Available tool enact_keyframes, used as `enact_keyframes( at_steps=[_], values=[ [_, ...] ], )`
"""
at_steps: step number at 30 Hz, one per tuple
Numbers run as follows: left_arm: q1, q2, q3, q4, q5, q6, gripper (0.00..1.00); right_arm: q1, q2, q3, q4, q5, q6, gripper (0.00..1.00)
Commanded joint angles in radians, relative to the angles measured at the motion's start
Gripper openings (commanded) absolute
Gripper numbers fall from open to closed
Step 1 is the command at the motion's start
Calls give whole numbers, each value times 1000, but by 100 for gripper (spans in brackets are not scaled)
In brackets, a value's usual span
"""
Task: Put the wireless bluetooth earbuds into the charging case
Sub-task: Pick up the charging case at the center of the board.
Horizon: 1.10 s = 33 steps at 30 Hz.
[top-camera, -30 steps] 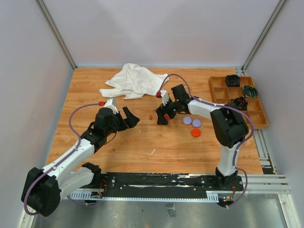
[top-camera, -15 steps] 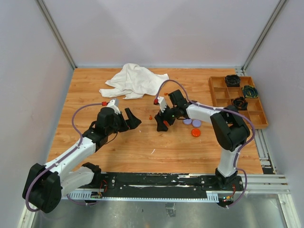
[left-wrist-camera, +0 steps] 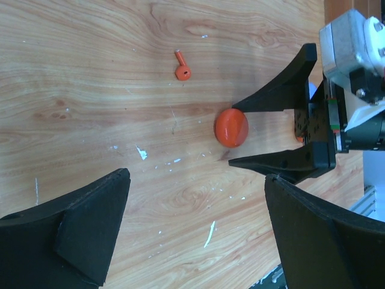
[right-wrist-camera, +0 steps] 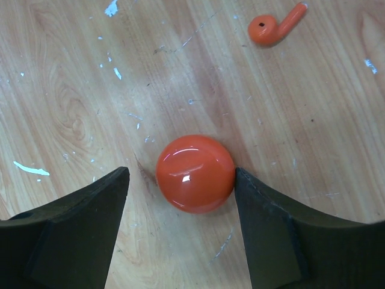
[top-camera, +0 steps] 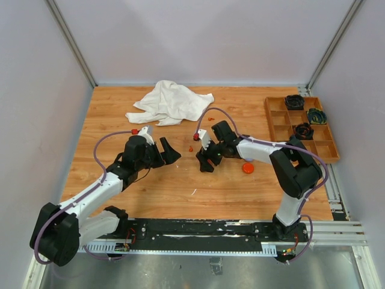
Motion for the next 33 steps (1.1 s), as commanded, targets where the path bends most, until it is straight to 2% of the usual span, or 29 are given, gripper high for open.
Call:
enact_keyframes(
  at_steps=[1,18,24,33],
  values=[
    [9,10,18,45,32,-18,99,38,-39,-59,22,59,-21,70],
    [1,78,-56,188,121,-150,94,116,-90,-168,130,175,-24,52],
    [-39,105,-75,239,101,-198,91,127,-160,-233,268,196,65,42],
    [-140,144,-71,326,30,-251,87,140,-280,-377,545,239,250,40]
  ],
)
